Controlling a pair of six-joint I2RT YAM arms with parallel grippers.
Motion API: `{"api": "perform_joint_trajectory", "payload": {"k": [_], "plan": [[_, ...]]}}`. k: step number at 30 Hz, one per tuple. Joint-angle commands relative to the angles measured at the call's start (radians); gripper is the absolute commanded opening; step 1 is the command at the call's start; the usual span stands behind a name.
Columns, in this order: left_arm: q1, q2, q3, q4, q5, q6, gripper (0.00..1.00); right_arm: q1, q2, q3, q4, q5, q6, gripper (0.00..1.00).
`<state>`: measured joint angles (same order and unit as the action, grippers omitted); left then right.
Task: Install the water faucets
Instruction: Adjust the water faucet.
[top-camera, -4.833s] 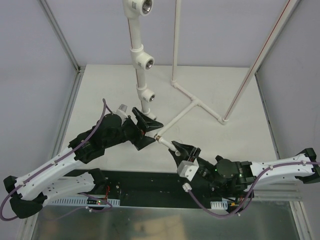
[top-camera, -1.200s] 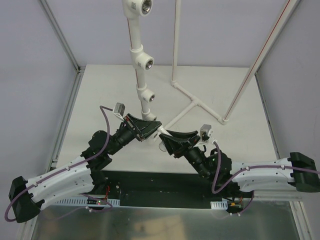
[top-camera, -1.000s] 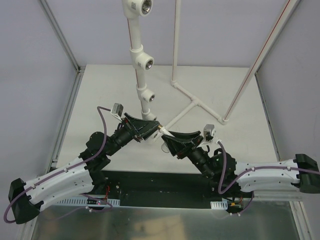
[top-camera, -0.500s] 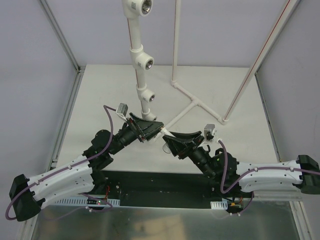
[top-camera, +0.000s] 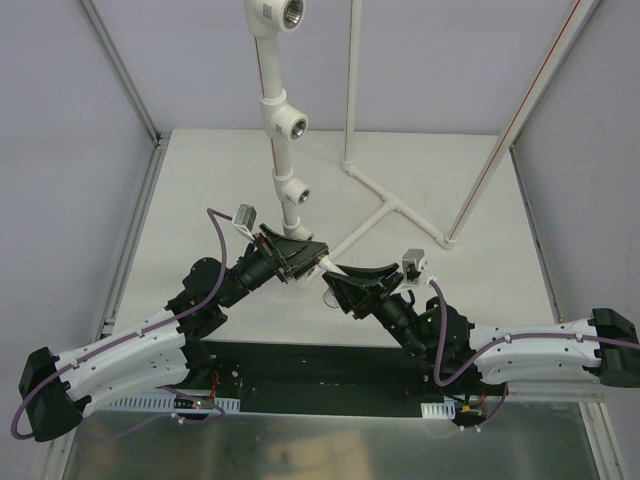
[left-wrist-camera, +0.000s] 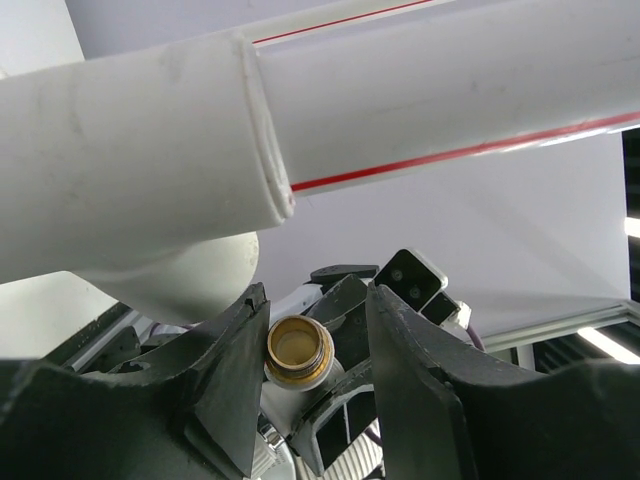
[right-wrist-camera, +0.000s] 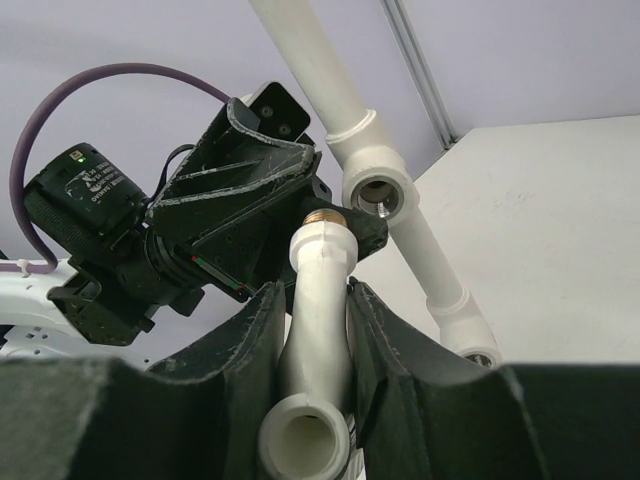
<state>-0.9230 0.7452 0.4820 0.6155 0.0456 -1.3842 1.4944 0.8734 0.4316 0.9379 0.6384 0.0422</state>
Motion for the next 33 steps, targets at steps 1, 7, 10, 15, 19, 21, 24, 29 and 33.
{"api": "perform_joint_trajectory", "payload": {"k": [1, 7, 10, 15, 19, 21, 24, 29, 33], "plan": [[0.0, 0.005, 0.041, 0.066, 0.027, -0.003, 0.45, 0.001, 0.01, 0.021, 0.059, 0.04, 0.008, 0.0], [-0.002, 0.01, 0.041, 0.07, 0.034, -0.007, 0.38, 0.0, 0.021, 0.022, 0.085, 0.055, 0.001, 0.0], [0.0, 0.013, 0.043, 0.073, 0.034, -0.007, 0.34, 0.0, 0.024, 0.022, 0.088, 0.063, 0.001, 0.0], [-0.002, 0.017, 0.046, 0.073, 0.04, -0.01, 0.33, -0.003, 0.036, 0.027, 0.095, 0.067, -0.004, 0.0], [-0.002, 0.019, 0.047, 0.075, 0.043, -0.01, 0.34, -0.005, 0.042, 0.032, 0.095, 0.072, -0.004, 0.0], [-0.004, 0.022, 0.047, 0.075, 0.043, -0.012, 0.34, -0.008, 0.044, 0.033, 0.096, 0.073, -0.002, 0.0], [-0.004, 0.02, 0.046, 0.073, 0.043, -0.012, 0.31, -0.01, 0.044, 0.035, 0.095, 0.072, -0.004, 0.0], [-0.002, 0.025, 0.047, 0.075, 0.046, -0.01, 0.0, -0.013, 0.047, 0.036, 0.095, 0.078, -0.004, 0.0], [-0.004, 0.025, 0.047, 0.075, 0.037, -0.016, 0.0, -0.014, 0.038, 0.021, 0.101, 0.066, -0.008, 0.3]]}}
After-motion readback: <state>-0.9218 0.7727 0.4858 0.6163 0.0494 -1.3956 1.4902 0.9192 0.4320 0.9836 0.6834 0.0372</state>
